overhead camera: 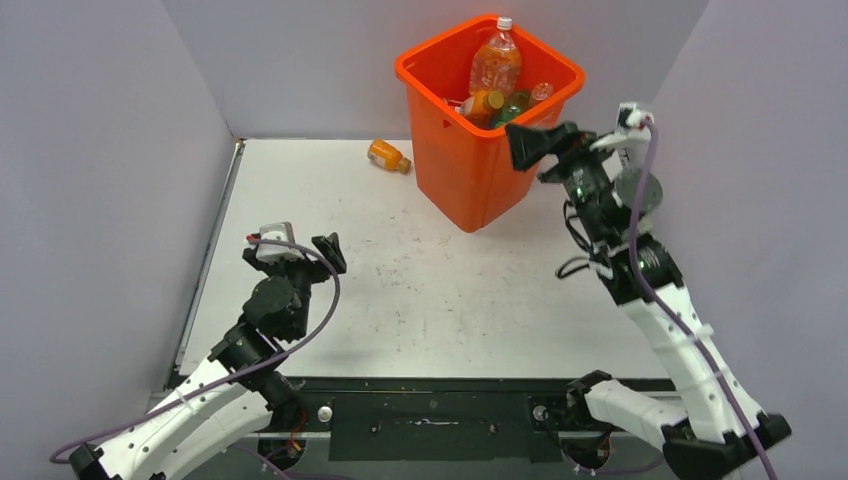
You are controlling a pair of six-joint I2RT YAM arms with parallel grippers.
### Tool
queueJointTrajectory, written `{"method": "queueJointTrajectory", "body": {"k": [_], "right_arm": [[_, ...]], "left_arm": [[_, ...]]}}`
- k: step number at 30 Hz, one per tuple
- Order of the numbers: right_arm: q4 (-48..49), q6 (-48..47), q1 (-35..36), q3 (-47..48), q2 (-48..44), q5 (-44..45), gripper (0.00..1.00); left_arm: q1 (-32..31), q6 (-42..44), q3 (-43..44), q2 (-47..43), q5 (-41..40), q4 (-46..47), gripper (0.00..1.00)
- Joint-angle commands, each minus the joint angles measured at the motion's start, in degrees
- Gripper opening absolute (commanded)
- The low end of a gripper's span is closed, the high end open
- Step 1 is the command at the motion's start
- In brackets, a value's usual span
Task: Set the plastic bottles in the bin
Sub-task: Place the plastic bottle in the trash bin.
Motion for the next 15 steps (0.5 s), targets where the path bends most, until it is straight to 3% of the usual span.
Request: {"method": "queueJointTrajectory", "body": {"k": [1, 4, 7, 15], "right_arm": [[12.06, 1.21, 3.95, -15.94, -11.63, -5.9, 1.0], [13.15, 2.47, 5.02, -26.56, -17.9, -5.99, 1.0], [12.45, 3.25, 5.19, -33.71, -22.23, -5.93, 1.0], [13.22, 6.52, 5.54, -46.54, -25.83, -9.72, 0.99]], "left_arm": [[11.57, -21.24, 7.05, 9.76, 15.84, -2.36, 0.96], [20.93, -33.98, 8.52, 20.21, 28.87, 5.07, 0.96], [25.05, -42.14, 11.91, 32.47, 32.58, 10.87, 0.96], [29.68, -46.92, 33.44, 62.37, 35.07, 13.23, 0.96]]}}
